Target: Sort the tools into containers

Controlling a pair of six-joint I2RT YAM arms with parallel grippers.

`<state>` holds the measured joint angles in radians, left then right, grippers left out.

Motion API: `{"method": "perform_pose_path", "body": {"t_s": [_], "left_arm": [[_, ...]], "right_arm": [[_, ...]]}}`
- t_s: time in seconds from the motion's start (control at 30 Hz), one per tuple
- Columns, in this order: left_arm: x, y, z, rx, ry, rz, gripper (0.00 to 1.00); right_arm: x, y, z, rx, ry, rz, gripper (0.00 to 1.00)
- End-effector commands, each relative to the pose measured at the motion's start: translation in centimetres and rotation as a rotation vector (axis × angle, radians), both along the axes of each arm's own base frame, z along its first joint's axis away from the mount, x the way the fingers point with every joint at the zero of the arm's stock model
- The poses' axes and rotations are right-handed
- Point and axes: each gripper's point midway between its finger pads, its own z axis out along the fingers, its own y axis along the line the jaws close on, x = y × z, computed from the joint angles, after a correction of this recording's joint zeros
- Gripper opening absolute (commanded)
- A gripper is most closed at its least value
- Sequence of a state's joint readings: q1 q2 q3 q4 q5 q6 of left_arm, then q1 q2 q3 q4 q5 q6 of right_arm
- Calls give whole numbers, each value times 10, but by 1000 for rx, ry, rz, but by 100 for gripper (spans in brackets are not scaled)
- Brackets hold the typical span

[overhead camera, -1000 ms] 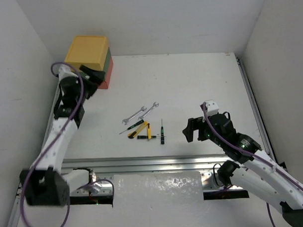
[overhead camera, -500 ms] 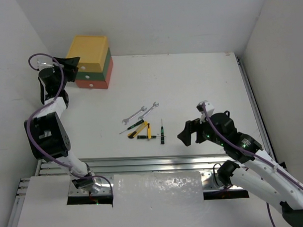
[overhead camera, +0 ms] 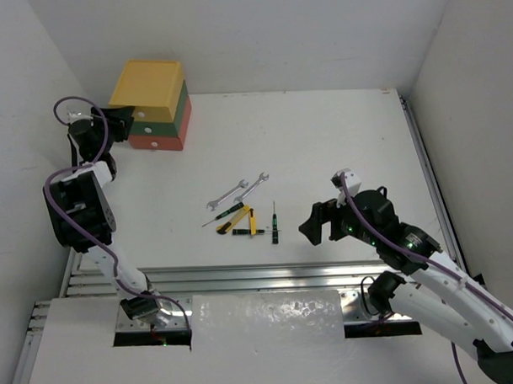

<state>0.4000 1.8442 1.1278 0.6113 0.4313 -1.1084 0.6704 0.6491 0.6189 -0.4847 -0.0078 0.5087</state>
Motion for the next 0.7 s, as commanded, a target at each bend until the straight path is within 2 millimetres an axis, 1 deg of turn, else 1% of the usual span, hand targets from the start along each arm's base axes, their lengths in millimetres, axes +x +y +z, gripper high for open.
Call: {"method": "perform_pose_path", "body": {"t_s": [0.0, 0.03, 0.1, 0.2, 0.37, 0.5, 0.63, 0.67], "left_arm": [[13, 1, 16, 29, -72, -32, 43], [14, 2, 12, 26, -65, -30, 39], [14, 2, 3, 17, -53, -33, 39], [15, 1, -2, 10, -58, -38, 41], [17, -2, 1, 8, -78, -58, 41], [17, -7, -2, 5, -77, -70, 41], [17, -16, -5, 0, -81, -90, 41], [17, -21, -4, 1, -88, -103, 41]], "right_arm": [[8, 6, 8, 38, -47, -4, 99], [7, 6, 8, 42, -50, -4, 99], [8, 7, 11, 50, -61, -3, 99], [9, 8, 15, 61, -70, -4, 99], [9, 9, 14, 63, -66, 2, 99], [10, 11, 10, 57, -56, 6, 99], [10, 16, 10, 65, -47, 25, 99], [10, 16, 10, 65, -47, 28, 99]]}}
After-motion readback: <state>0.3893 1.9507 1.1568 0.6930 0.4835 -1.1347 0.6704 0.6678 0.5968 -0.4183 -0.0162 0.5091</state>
